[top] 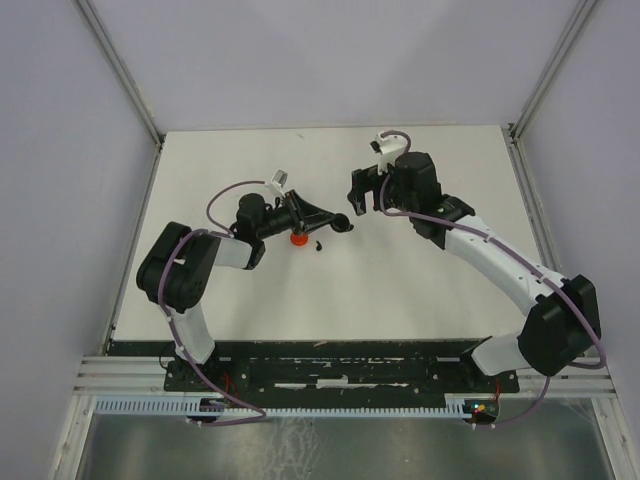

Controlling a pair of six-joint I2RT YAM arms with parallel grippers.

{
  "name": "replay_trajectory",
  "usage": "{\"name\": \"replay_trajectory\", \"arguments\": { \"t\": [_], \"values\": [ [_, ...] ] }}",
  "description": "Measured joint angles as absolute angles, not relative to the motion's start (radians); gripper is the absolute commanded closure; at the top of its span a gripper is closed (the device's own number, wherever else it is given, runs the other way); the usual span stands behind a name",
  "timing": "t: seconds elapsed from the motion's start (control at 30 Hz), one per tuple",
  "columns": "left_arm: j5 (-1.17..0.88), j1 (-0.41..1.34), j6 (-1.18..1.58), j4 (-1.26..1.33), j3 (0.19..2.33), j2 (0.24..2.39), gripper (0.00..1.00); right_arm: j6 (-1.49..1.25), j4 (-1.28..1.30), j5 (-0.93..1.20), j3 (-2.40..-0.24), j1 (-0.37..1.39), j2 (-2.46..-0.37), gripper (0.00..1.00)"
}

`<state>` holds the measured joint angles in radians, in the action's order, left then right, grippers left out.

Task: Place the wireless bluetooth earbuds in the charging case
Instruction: Open the charging case.

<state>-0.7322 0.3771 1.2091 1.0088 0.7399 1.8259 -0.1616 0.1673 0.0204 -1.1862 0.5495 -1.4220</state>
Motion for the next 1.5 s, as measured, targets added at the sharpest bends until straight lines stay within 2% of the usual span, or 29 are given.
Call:
{"name": "replay_trajectory", "arguments": {
  "t": [0.23,0.9,1.27,1.5],
  "values": [
    [-0.674,0.377,1.251,1.061,0.737,1.826,0.97,-0.238,0.192,-0.028,-1.098,0.551,-1.441,0.01],
    [-0.629,0.377,1.354,1.187,0.713,1.826,0.97,-0.275,0.156,-0.018,-1.095,0.570,-1.583,0.01],
    [-0.620,0.361,1.398,1.238,0.692,1.827,0.97,-0.284,0.118,-0.027,-1.087,0.570,-1.584,0.00],
    [-0.542,0.264,1.505,1.333,0.603,1.833,0.97,-0.268,0.139,-0.034,-1.060,0.604,-1.587,0.07]
  ]
}}
